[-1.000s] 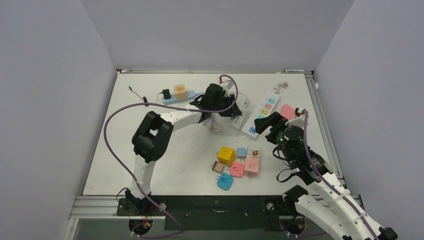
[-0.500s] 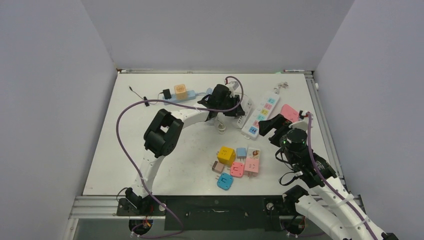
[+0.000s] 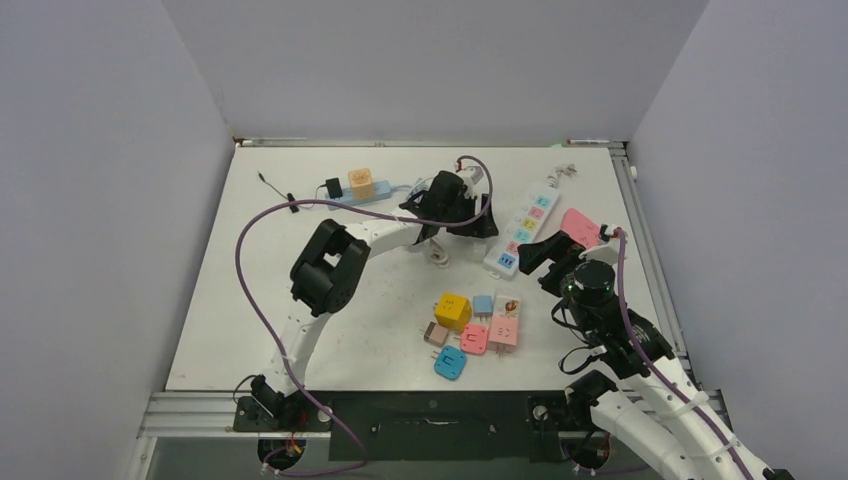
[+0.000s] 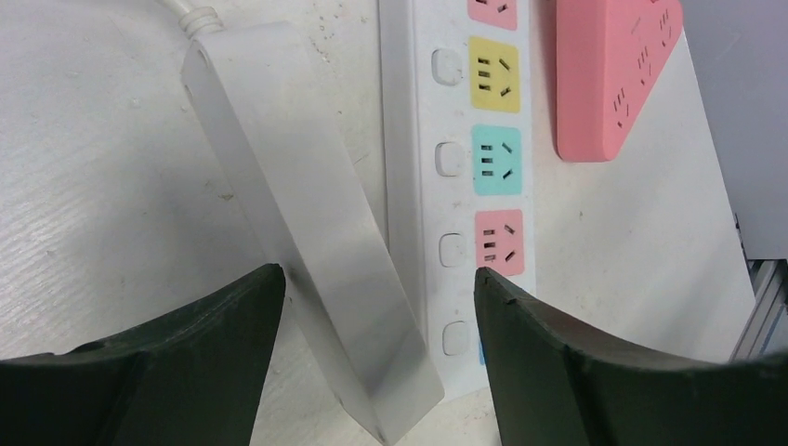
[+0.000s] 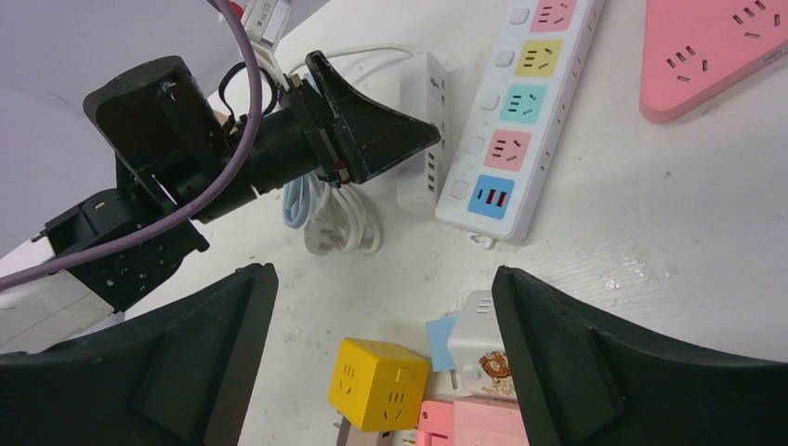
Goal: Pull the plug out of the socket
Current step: Place the socket at the center of the board.
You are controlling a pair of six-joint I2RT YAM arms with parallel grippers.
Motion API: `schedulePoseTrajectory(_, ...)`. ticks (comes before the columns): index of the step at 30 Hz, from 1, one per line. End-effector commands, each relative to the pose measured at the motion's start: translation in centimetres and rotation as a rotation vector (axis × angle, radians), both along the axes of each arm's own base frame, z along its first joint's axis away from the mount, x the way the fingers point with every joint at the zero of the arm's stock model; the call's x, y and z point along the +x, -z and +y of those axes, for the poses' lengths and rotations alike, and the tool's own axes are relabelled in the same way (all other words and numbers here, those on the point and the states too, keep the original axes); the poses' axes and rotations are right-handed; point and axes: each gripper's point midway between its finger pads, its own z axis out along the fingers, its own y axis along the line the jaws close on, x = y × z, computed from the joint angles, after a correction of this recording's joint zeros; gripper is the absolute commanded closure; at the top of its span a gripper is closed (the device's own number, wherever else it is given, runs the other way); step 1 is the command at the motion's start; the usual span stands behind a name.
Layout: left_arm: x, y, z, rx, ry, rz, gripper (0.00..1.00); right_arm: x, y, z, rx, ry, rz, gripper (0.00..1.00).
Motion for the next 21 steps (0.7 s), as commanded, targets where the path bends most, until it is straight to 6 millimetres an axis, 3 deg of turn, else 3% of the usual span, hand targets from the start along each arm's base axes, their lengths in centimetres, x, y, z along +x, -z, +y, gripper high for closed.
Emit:
schedulePoseTrajectory(1,0.7,-7.0,-0.7,-0.061,0.010,-0.140,0.26,0.1,-0.4,-0.2,0.013,0.014,-0.015,0.10)
schedulePoseTrajectory(4,0.3,-9.0,-0.2,-0.061,0.012,-0.158,0.22,0.1,-0.6,-0.3,0.013,0.015,-0.020,0.10)
schedulePoseTrajectory(8,0.0,-13.1,0.9,-0.053,0.020,-0.233,0.18,0.0,-1.1,-0.4,0.011,0.014,-0.030,0.10)
schedulePoseTrajectory(12,0.0,-16.2,4.1,-0.007,-0.003,-0.292,0.15,-0.1,-1.6,-0.6,0.001,0.016,-0.042,0.10)
schedulePoseTrajectory(16,1.7,-17.7,11.0,0.025,-0.128,-0.299,0.13,-0.1,-1.7,-0.6,0.004,0.012,-0.050,0.10)
schedulePoseTrajectory(17,2.3,-18.2,13.3,0.033,-0.181,-0.304,0.13,-0.1,-1.6,-0.5,0.005,0.009,-0.050,0.10)
schedulePoseTrajectory(21,4.9,-17.1,23.2,0.102,-0.428,-0.258,0.11,-0.1,-1.1,-0.2,0.011,0.000,-0.041,0.10)
